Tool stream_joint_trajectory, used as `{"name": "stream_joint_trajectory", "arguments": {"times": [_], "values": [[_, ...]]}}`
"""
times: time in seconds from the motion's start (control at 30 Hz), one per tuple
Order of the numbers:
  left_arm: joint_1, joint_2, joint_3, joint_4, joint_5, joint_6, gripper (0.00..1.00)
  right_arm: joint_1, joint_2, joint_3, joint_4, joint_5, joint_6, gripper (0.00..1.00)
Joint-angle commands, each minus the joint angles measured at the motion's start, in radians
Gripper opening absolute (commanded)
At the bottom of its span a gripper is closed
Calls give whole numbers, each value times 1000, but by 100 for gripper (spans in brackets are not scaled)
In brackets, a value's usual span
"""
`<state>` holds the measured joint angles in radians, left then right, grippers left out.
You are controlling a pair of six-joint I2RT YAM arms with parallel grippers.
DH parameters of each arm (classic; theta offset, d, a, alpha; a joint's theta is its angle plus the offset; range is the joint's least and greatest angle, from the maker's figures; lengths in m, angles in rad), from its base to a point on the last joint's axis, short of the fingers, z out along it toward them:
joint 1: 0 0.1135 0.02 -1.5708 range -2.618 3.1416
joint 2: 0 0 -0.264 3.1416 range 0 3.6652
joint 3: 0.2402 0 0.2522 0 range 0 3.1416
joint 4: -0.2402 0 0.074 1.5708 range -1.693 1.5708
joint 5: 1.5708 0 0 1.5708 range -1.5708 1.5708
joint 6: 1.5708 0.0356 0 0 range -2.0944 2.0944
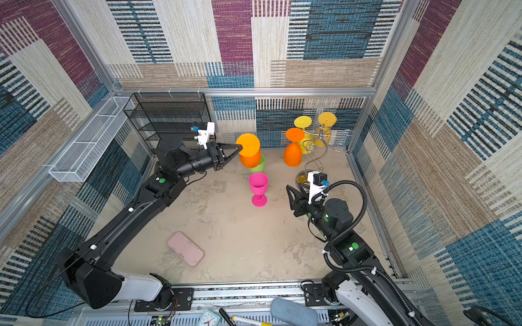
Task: Take the wine glass off the wine glass rack
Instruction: Pick up the wine glass from the wine glass rack.
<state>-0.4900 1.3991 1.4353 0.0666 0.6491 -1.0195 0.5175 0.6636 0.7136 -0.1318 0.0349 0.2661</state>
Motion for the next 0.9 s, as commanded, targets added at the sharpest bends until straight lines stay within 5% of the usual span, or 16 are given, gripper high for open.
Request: {"name": "stream_joint_trajectory", "arguments": {"times": [0.0,0.2,0.33,0.67,0.87], "values": [[7,-13,74,-189,34,285,0,8,33,25,51,14,76,52],[5,-75,169,-515,-180,738,0,36,144,107,22,45,185,54],[-9,-113,121,-572,-307,903,0,47,219,187,-4,34,244,55],[-255,-130,-50,-491,-827,1318,0,62,344,310,18,-63,481,60],[-321,-156,-161,-335,-969,1486,0,63,435,351,7,-149,668,60]]}}
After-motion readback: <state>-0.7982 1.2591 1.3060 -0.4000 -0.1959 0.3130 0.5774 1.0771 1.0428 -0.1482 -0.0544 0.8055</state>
